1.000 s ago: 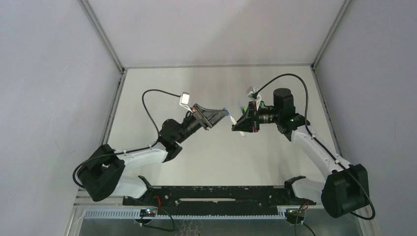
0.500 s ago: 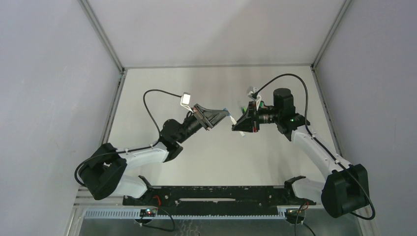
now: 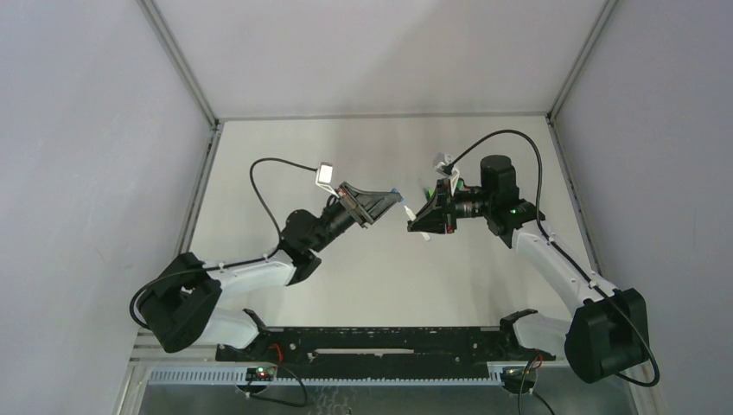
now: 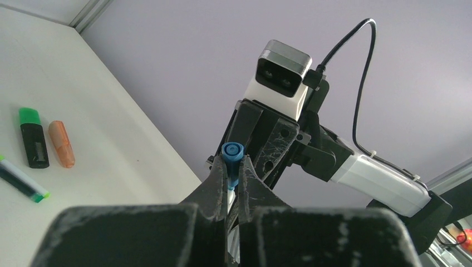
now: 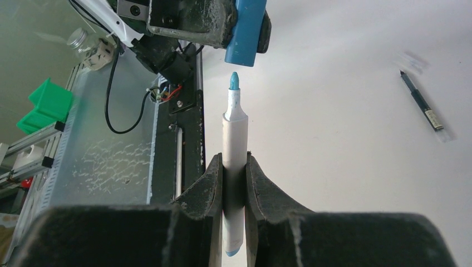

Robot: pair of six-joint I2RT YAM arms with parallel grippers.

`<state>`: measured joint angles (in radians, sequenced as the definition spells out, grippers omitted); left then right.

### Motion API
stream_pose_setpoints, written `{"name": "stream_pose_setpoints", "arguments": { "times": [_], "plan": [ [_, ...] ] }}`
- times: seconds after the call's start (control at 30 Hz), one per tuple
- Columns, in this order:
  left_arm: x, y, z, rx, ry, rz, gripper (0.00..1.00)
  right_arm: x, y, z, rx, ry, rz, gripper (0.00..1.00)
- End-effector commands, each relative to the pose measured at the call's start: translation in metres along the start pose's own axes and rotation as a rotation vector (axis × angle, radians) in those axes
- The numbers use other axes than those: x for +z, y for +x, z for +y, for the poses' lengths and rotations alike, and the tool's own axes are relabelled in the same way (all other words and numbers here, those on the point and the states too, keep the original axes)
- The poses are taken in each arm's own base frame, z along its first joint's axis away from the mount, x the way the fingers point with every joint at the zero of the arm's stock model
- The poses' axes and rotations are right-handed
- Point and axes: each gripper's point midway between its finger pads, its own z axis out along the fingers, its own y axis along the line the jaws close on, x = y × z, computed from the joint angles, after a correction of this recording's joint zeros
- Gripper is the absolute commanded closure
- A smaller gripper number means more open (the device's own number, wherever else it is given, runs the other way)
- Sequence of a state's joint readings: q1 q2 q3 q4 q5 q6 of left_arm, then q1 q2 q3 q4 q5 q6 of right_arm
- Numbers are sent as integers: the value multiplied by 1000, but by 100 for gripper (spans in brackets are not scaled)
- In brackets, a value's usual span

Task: Insert the pens into the pen caps
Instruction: Insert the pen cap onto the pen.

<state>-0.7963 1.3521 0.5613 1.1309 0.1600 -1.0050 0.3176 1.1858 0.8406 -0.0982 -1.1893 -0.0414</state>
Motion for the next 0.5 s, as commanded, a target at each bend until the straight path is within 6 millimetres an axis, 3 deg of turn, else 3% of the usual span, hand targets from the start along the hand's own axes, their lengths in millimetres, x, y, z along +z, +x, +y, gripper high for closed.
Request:
{"name": "stream_pose_setpoints", "arguments": {
  "times": [0.0, 0.47],
  "plan": [
    [5, -11, -18, 15, 44, -30, 100, -2, -16, 10, -75, -29, -19, 100],
    [11, -2, -21, 2, 68, 12, 100, -1, -19, 1, -44, 24, -26, 100]
  ]
}}
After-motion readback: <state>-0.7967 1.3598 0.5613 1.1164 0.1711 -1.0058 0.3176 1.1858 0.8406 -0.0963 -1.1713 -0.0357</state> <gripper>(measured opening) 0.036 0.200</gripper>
